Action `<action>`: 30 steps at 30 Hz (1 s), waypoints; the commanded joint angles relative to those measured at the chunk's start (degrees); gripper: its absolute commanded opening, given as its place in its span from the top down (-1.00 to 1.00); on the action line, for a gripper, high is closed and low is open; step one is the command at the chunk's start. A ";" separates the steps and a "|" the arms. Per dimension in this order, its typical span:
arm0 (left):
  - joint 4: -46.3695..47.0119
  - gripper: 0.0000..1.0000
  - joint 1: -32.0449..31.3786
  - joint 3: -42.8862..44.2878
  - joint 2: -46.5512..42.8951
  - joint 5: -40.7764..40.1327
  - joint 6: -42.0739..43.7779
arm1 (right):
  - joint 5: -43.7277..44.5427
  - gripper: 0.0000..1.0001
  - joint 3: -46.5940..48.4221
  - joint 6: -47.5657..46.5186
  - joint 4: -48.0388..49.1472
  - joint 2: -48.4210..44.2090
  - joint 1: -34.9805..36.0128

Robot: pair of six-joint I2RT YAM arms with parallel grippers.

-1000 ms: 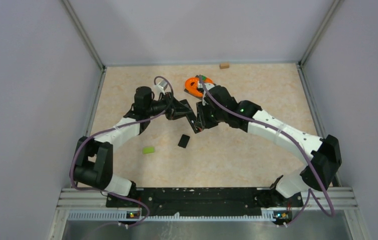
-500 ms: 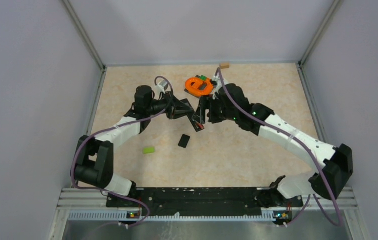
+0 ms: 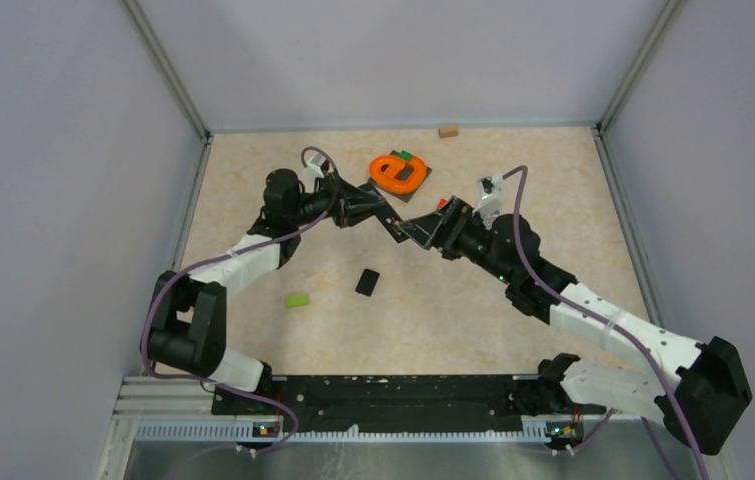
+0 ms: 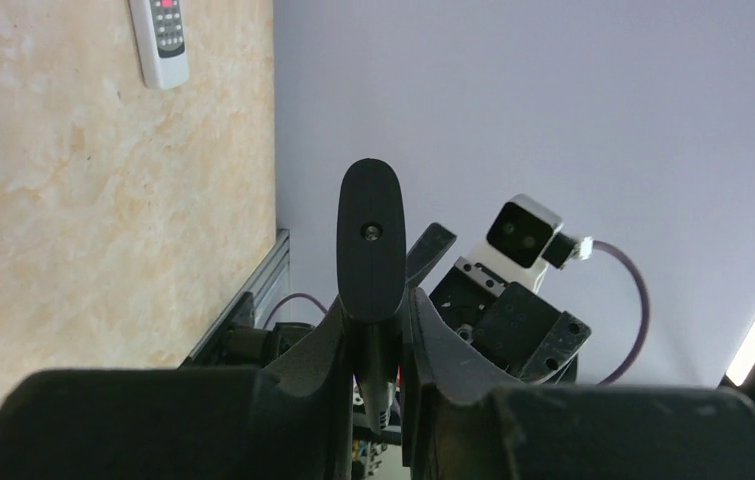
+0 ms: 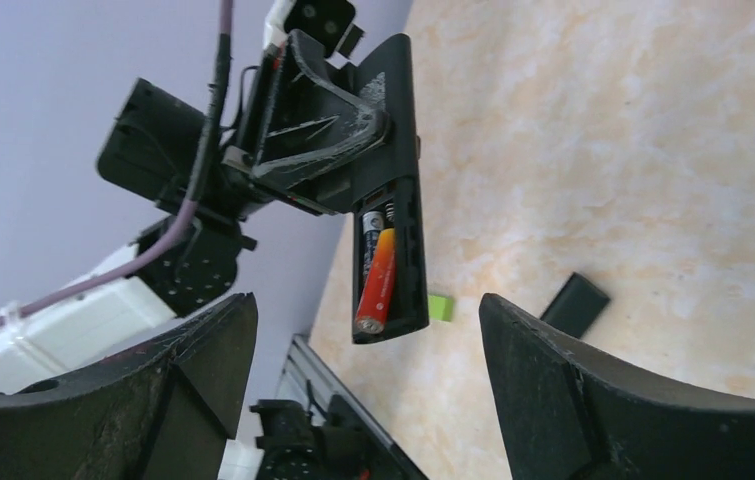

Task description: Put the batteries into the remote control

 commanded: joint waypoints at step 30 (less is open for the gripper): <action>12.76 1.00 0.31 -5.14 -6.79 -7.98 -13.17 | 7.48 -0.64 -6.95 12.69 16.73 -5.05 -0.22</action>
